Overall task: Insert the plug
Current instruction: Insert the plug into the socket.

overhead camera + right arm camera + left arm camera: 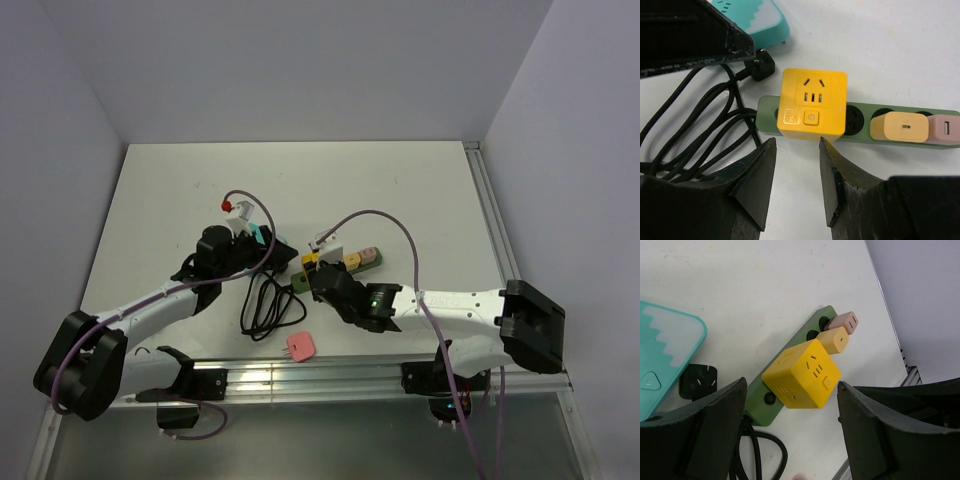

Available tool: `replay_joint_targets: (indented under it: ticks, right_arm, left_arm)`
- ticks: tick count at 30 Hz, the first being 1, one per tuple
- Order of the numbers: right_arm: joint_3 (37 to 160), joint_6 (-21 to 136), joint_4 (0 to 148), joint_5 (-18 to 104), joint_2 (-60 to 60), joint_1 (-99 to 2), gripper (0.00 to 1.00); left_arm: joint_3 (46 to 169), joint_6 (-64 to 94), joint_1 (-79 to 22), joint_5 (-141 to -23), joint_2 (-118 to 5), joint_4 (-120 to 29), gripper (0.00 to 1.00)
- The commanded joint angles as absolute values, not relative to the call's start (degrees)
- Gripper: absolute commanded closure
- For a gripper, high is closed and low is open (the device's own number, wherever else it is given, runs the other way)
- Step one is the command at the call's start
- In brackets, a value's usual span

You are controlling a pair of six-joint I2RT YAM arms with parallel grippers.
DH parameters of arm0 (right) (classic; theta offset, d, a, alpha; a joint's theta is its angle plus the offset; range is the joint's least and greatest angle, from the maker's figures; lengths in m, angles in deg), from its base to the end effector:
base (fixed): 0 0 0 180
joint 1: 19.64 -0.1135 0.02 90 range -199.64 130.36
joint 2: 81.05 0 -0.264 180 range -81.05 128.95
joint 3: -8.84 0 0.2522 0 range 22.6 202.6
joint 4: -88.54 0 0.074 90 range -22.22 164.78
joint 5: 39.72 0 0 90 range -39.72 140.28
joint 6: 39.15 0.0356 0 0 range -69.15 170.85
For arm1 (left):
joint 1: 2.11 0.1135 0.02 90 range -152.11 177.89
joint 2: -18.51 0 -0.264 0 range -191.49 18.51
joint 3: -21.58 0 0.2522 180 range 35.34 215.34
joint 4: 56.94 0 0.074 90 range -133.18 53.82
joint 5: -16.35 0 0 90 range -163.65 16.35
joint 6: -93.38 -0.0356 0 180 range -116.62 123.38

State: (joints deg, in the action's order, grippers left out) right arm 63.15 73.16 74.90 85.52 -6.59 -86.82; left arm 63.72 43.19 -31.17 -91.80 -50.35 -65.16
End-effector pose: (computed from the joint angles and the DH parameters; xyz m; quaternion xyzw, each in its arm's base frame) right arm 0.1243 0.2425 0.2236 -0.1890 0.8315 0.1264 0.5069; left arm 0.2152 -0.1322 0.2121 0.0167 0.8065 -0.4318 0.4035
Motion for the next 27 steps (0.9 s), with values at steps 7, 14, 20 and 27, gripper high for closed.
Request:
replay_joint_targets:
  ticks: [7,14,20,27]
  right_arm:
    - [73.2,73.3,69.0,86.5,-9.3,-85.2,0.57]
    - [79.1,71.0,64.4,85.3,-14.3,-85.1,0.69]
    - [68.5,73.8,73.6,76.3,-8.5,-81.5,0.74]
    - [61.2,77.6,82.5,69.4,0.2,-77.2,0.83]
  left_arm:
    - [63.5,44.1,-30.4,-91.4,-50.6,-66.7,0.23]
    - [64.0,44.2,-30.1,-91.6,-51.4,-66.3,0.23]
    - [64.1,44.1,-30.1,-91.8,-52.1,-66.4,0.24]
    - [64.0,44.0,-30.2,-91.8,-52.1,-66.2,0.24]
